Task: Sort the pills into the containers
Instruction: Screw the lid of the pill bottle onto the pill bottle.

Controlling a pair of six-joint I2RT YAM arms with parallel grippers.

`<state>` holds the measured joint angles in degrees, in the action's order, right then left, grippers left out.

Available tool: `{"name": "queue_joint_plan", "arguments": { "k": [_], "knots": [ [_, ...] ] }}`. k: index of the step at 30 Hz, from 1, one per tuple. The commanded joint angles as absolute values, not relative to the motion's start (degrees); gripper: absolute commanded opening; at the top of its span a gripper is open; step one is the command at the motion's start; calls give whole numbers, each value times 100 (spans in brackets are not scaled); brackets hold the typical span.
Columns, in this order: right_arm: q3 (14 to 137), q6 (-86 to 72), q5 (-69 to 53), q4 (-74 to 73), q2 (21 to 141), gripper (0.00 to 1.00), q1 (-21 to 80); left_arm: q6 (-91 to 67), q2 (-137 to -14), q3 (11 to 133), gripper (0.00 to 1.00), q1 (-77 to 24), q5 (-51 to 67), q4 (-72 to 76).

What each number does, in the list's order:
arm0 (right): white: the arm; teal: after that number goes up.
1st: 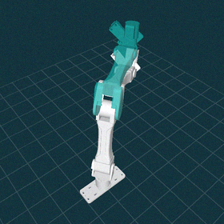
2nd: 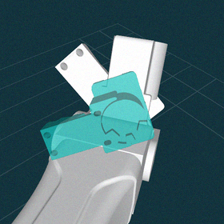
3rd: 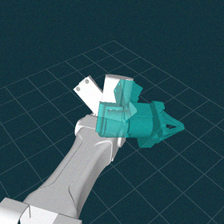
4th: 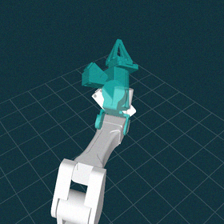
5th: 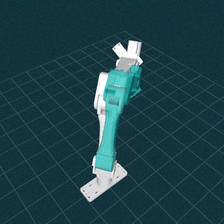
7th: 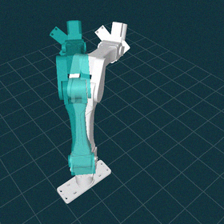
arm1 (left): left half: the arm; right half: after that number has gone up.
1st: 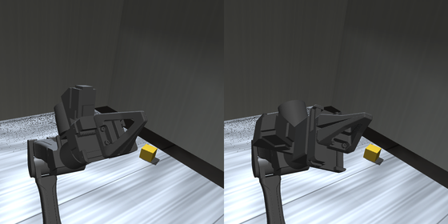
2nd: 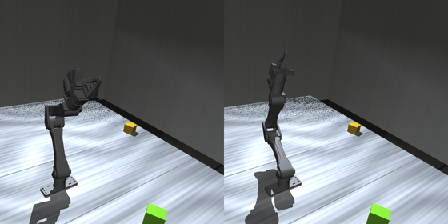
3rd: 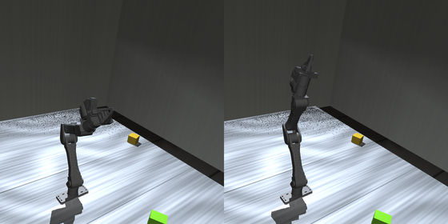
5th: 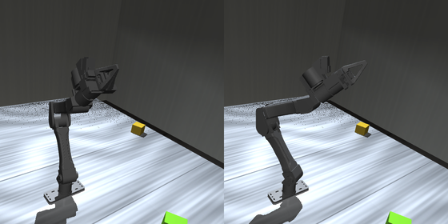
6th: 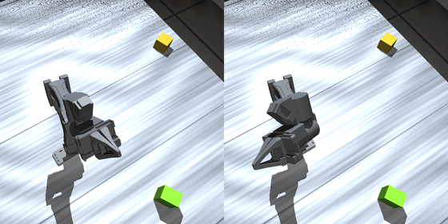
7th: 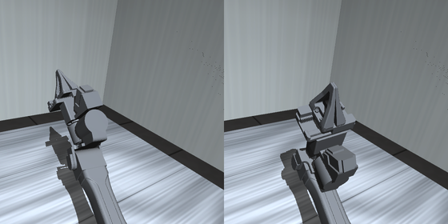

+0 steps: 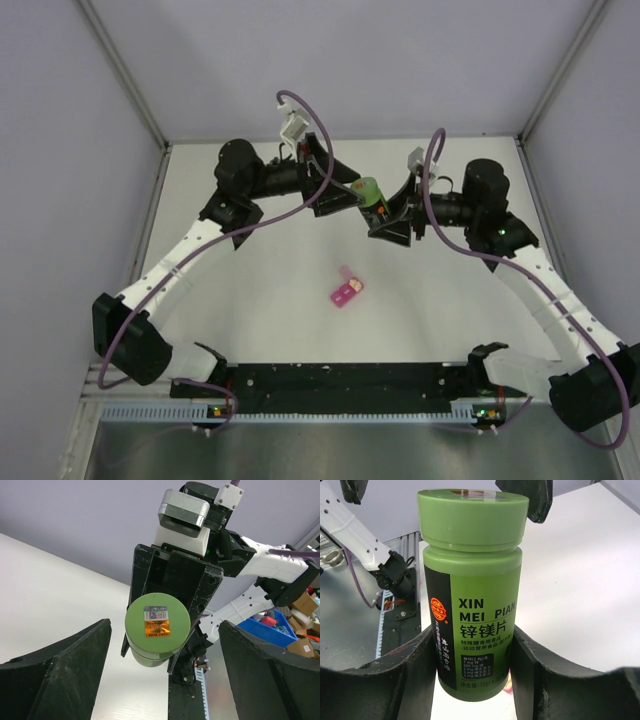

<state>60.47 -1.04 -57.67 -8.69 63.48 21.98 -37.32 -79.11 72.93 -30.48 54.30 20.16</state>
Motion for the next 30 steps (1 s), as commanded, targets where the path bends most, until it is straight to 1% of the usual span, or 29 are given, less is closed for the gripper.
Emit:
{"name": "queue_joint_plan", "arguments": {
  "k": [1,7,11,15,20,22,26,28,30],
  "knots": [
    [6460,-105,-5608,-677,6363,0,2224,-4025,-7884,7277,90,-3059,5186,2610],
    [6460,-149,-5493,-633,6381,0,2224,-4087,-7963,7330,72,-3076,5098,2690],
    [6460,-176,-5467,-615,6390,0,2224,-4061,-8007,7321,72,-3120,5063,2689],
    [6469,-185,-5441,-615,6407,0,2224,-4043,-8024,7321,75,-3155,5054,2689],
    [6478,-202,-5449,-598,6425,0,2224,-4034,-8024,7295,73,-3155,5036,2672],
    [6478,-211,-5449,-598,6451,0,2224,-4017,-8033,7295,70,-3155,5045,2672],
    [6469,-237,-5449,-580,6442,0,2224,-3999,-8051,7330,58,-3173,5080,2672],
    [6478,-246,-5467,-571,6442,0,2224,-3982,-8077,7348,54,-3182,5097,2681],
    [6495,-264,-5467,-563,6451,0,2224,-3973,-8086,7348,47,-3199,5133,2689]
  ]
}}
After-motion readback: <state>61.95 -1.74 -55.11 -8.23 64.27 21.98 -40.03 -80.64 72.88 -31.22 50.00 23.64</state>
